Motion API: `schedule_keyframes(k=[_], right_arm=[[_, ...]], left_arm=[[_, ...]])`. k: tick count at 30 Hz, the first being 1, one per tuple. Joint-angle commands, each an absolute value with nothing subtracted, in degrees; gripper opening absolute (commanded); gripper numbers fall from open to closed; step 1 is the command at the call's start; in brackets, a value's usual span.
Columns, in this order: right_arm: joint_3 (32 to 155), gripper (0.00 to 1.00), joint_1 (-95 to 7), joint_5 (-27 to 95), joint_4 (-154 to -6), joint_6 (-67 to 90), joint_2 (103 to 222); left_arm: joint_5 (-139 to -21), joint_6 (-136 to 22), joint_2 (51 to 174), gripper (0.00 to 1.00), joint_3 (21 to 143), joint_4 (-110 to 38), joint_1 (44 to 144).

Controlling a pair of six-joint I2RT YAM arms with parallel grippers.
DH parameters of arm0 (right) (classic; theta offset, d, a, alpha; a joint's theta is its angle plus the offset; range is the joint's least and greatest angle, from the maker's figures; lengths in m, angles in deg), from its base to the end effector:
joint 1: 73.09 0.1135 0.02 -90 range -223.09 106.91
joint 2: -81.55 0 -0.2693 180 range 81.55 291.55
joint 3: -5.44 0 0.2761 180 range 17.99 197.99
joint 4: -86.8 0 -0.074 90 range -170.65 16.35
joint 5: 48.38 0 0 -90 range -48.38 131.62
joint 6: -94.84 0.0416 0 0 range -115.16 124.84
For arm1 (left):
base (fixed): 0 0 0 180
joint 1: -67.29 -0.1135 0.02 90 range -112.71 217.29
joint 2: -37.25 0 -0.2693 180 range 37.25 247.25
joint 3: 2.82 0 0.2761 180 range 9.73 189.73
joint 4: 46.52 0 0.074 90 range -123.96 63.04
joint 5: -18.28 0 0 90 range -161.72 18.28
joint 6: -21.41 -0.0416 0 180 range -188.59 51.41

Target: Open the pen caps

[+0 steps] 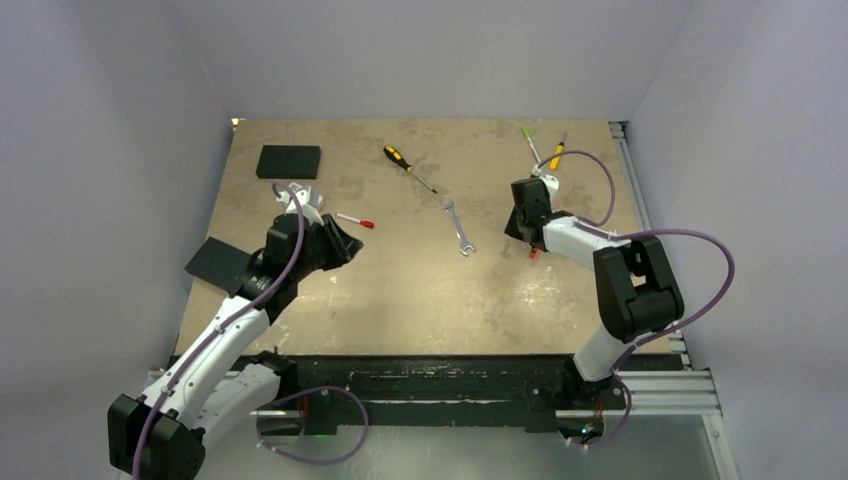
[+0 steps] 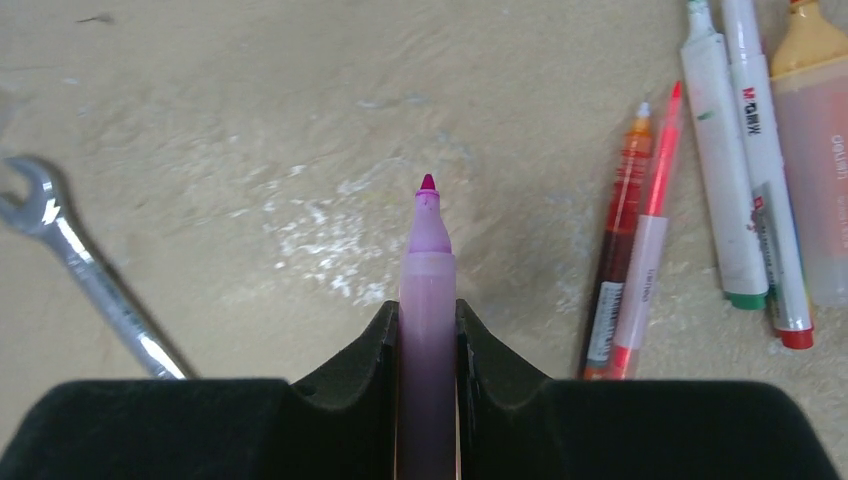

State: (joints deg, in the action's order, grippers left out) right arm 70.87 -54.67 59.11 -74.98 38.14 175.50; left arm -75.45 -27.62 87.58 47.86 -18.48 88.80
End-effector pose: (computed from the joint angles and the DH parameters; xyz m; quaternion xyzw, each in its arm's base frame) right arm 0.3446 0.1016 0.1675 0.1745 0.9038 0.0317 0.3895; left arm 0.2097 -0.0856 0.2688 -0.1280 0.8459 -0.2920 0.4277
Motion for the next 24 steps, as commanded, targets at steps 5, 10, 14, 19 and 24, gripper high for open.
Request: schedule_keyframes(k=[5, 10, 14, 19, 24], right_arm=[[70.7, 0.00, -58.2, 60.9, -75.6, 37.0, 177.8], [68.9, 0.01, -59.1, 60.4, -76.1, 36.7, 177.9], [67.8, 0.18, -59.3, 59.0, -76.7, 36.6, 178.2], [67.1, 0.36, -59.3, 58.0, -76.8, 36.7, 177.6], [67.2, 0.50, -59.3, 57.3, -76.0, 36.7, 174.9]], left_arm=[[-75.8, -26.6, 86.8, 0.00, 45.8, -20.9, 88.8], [-75.5, -26.3, 86.8, 0.00, 45.1, -21.7, 88.8], [-75.9, -26.2, 87.9, 0.00, 44.8, -22.3, 88.8], [-75.9, -25.9, 88.2, 0.00, 44.6, -22.6, 88.8], [-76.0, -25.9, 88.5, 0.00, 44.6, -23.1, 88.8]])
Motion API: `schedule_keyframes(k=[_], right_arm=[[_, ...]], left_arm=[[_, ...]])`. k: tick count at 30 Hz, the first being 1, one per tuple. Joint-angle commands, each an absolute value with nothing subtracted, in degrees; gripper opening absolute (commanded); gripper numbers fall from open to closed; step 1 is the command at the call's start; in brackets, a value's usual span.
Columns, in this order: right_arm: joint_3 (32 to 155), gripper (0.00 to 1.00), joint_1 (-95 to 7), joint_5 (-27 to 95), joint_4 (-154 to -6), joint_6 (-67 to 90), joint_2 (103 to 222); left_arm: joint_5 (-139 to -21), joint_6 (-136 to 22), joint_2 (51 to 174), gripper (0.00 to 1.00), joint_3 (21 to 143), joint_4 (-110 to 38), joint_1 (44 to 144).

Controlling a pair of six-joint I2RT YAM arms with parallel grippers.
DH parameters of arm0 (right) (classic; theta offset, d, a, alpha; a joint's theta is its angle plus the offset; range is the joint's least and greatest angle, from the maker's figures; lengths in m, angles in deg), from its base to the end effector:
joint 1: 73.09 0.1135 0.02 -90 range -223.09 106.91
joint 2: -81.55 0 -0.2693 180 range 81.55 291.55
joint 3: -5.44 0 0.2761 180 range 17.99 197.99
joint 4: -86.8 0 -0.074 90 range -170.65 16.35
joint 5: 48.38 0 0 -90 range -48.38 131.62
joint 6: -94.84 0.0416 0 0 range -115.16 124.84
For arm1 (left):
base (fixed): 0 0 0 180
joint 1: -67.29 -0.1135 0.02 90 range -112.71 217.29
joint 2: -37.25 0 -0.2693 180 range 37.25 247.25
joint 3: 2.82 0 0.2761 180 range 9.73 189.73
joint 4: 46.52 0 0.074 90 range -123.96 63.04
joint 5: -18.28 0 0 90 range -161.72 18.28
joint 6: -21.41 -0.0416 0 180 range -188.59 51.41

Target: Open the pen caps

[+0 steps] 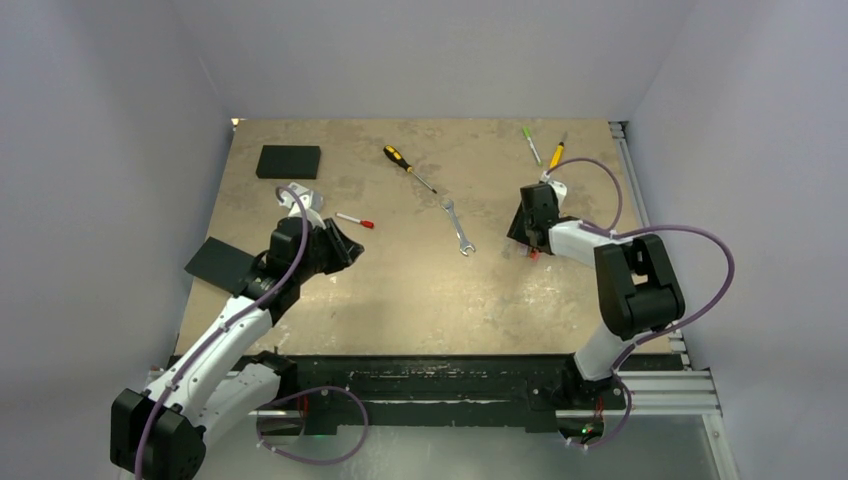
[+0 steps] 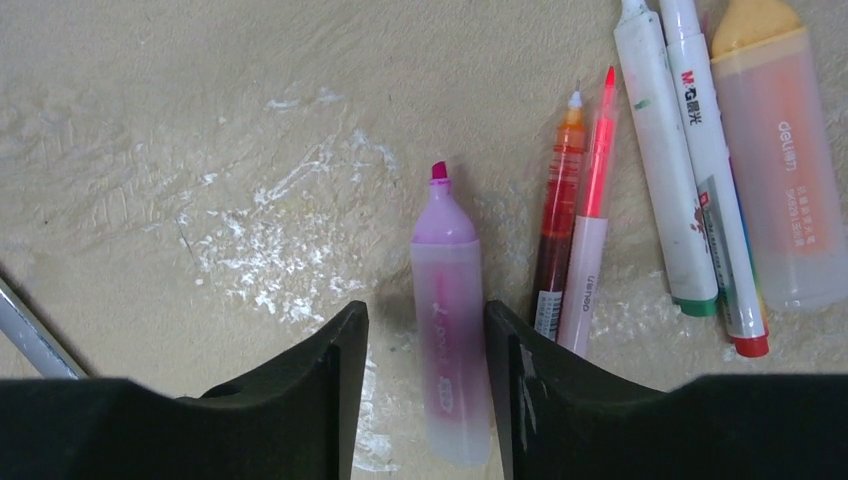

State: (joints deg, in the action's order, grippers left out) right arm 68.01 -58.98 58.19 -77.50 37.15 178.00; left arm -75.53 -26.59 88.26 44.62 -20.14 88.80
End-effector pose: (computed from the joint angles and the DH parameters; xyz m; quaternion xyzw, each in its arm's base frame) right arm 0.3455 0.0746 0.1405 0.1960 0.9091 0.0104 0.3675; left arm 0.2094 -0.0855 0.2480 -0.1375 0.8545 -0.2877 0.4101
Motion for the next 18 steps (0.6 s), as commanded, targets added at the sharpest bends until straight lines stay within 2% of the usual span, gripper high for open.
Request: schedule_keyframes(k=[1, 7, 9, 14, 18], right_arm=[[67.5, 0.53, -59.3, 57.3, -75.5, 36.6, 174.0], [69.3, 0.55, -59.2, 55.2, -75.5, 35.1, 167.1], [68.9, 0.51, -58.9, 51.7, -77.2, 34.7, 165.7], [68.9, 0.28, -57.3, 47.6, -77.9, 34.8, 168.8], [67.0, 0.23, -57.4, 45.8, -77.9, 36.2, 171.5]], left_arm=[[-76.0, -26.0, 88.6, 0.00, 44.5, -23.2, 88.8], [-75.7, -25.9, 89.7, 0.00, 44.8, -23.8, 88.8], [-75.2, -25.7, 90.7, 0.00, 45.1, -24.1, 88.8], [-72.5, -24.4, 95.2, 0.00, 45.9, -24.9, 88.8], [-68.8, -24.4, 101.3, 0.00, 47.6, -24.8, 88.8]])
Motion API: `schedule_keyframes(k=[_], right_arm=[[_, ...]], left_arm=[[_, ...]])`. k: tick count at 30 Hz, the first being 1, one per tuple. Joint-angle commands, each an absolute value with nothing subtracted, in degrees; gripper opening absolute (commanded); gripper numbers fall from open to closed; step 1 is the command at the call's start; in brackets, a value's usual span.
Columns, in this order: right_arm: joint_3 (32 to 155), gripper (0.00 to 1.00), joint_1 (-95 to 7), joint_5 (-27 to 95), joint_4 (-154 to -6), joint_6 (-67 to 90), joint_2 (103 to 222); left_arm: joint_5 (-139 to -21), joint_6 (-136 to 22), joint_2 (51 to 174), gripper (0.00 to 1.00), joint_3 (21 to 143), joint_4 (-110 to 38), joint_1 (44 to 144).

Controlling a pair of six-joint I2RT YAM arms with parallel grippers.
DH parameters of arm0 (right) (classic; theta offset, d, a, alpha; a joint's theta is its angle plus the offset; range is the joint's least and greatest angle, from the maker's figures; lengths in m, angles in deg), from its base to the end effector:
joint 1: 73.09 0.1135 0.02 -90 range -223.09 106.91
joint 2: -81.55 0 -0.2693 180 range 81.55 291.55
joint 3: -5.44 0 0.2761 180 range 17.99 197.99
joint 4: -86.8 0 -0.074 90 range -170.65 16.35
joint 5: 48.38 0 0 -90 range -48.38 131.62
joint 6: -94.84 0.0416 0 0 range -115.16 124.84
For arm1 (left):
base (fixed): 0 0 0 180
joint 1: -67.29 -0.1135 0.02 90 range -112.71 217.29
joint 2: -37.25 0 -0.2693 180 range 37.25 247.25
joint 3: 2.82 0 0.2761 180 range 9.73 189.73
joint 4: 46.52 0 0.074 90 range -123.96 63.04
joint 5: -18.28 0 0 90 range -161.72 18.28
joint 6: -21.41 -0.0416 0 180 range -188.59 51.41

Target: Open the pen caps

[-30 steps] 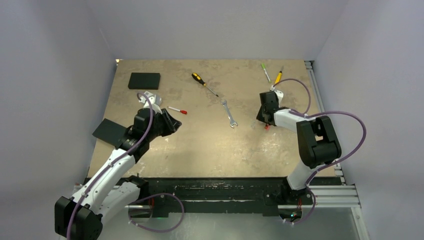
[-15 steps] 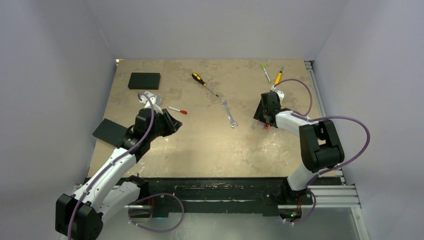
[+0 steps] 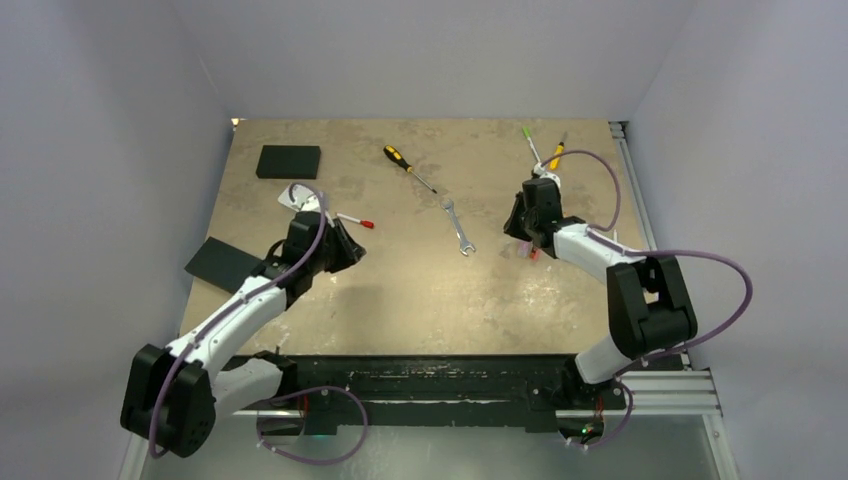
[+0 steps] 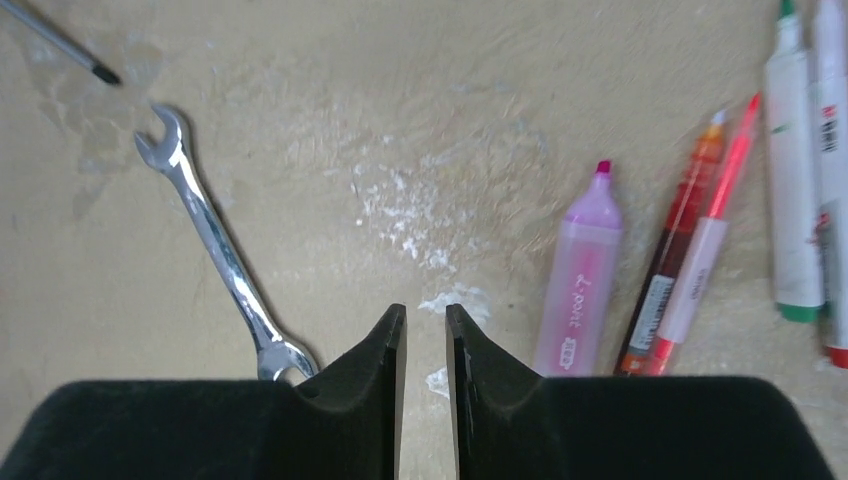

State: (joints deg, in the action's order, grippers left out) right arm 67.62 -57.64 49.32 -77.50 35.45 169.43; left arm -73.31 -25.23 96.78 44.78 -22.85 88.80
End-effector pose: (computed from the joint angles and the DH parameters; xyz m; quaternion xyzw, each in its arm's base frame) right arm 0.3343 0.0866 0.1867 0.1473 0.8978 0.1043 0.4018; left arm 0.2299 -0.0918 0.2212 -0.1623 0.8744 -0.2556 0.3791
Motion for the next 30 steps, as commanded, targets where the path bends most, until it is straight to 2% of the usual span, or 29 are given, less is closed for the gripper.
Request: schedule_keyframes(k=[1, 7, 11, 15, 25, 30], right_arm=[[66.5, 0.23, -57.4, 45.9, -78.1, 36.7, 171.9], [64.0, 0.27, -57.4, 45.8, -81.7, 37.2, 171.1], [64.0, 0.41, -57.4, 46.7, -83.5, 36.6, 169.6], [65.8, 0.52, -57.4, 47.5, -83.6, 36.5, 167.9], [73.9, 0.58, -57.4, 50.1, -79.7, 38.4, 167.8], [80.4, 0.66, -57.4, 53.3, -80.2, 38.8, 171.9]], left_arm=[[-67.4, -24.5, 103.2, 0.00, 48.2, -24.6, 88.8], [-58.1, -27.9, 115.1, 0.00, 52.5, -22.1, 88.8], [-55.0, -29.4, 121.5, 0.00, 55.6, -21.3, 88.8], [-54.3, -30.0, 125.3, 0.11, 57.8, -21.5, 88.8], [-54.9, -30.6, 127.4, 0.39, 59.9, -20.5, 88.8], [-56.7, -30.9, 125.8, 0.49, 59.9, -20.2, 88.9]])
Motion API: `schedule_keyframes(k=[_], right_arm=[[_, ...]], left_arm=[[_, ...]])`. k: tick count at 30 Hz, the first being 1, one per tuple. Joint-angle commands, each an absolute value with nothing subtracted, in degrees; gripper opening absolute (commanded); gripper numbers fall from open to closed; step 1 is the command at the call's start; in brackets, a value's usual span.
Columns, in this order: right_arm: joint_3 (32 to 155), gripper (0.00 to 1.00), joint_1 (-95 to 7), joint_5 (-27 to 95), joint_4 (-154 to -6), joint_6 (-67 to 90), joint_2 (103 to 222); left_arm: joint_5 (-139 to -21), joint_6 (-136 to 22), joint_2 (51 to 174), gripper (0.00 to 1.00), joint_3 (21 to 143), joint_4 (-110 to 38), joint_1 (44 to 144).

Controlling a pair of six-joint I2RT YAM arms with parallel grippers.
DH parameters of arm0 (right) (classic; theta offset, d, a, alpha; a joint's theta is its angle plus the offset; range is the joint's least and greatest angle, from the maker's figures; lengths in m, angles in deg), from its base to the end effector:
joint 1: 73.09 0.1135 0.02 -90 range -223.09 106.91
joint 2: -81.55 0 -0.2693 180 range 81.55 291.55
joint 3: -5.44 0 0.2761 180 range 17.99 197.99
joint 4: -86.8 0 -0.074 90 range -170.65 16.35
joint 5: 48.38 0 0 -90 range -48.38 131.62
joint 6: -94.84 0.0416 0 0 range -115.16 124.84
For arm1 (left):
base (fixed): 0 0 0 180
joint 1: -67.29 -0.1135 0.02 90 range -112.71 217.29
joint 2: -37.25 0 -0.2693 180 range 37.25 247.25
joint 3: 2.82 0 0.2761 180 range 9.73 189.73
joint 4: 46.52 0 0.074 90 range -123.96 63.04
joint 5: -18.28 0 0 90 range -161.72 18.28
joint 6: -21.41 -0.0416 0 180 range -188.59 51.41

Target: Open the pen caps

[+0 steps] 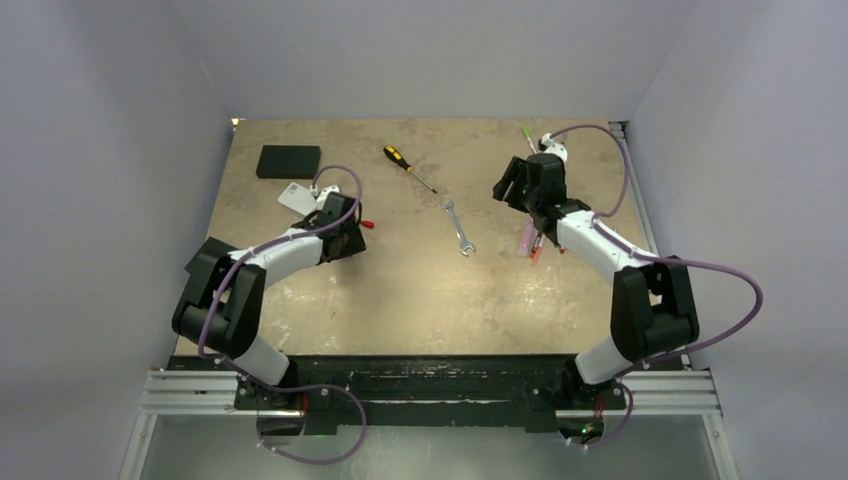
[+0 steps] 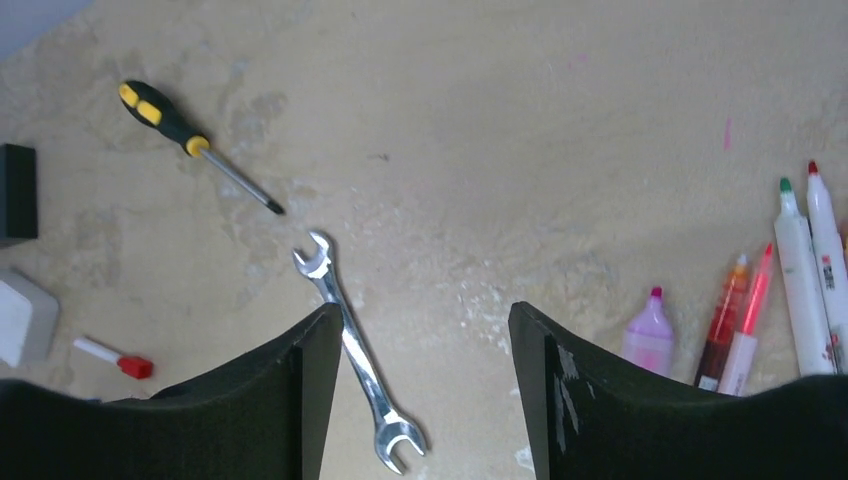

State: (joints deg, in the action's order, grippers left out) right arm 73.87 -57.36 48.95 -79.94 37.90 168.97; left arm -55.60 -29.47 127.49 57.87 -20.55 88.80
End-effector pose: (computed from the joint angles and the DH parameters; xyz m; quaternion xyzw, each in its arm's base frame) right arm 0.3541 0.0942 0.2312 0.1622 0.8593 0.1481 0.4620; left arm 0.3074 -0.1087 0.1527 -0.1858 0.9281 -0.0325 0.3209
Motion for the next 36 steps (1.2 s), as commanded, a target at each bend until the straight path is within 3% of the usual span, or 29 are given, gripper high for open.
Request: schedule_keyframes(k=[1, 14, 22, 36], right_arm=[[82.1, 0.66, -57.5, 54.2, -79.9, 38.5, 173.2], [106.0, 0.66, -65.7, 57.1, -77.5, 38.5, 195.6], [111.3, 0.66, -68.0, 56.2, -80.2, 38.5, 203.2], [122.0, 0.66, -68.1, 55.9, -78.6, 38.5, 212.8]], left_arm=[[-57.2, -31.0, 125.4, 0.50, 60.0, -20.1, 88.9], [-64.7, -28.6, 106.3, 0.61, 53.8, -21.9, 91.5], [-62.6, -26.1, 92.2, 0.63, 46.9, -22.7, 91.7], [-63.1, -26.2, 91.0, 0.64, 47.2, -22.8, 91.7]])
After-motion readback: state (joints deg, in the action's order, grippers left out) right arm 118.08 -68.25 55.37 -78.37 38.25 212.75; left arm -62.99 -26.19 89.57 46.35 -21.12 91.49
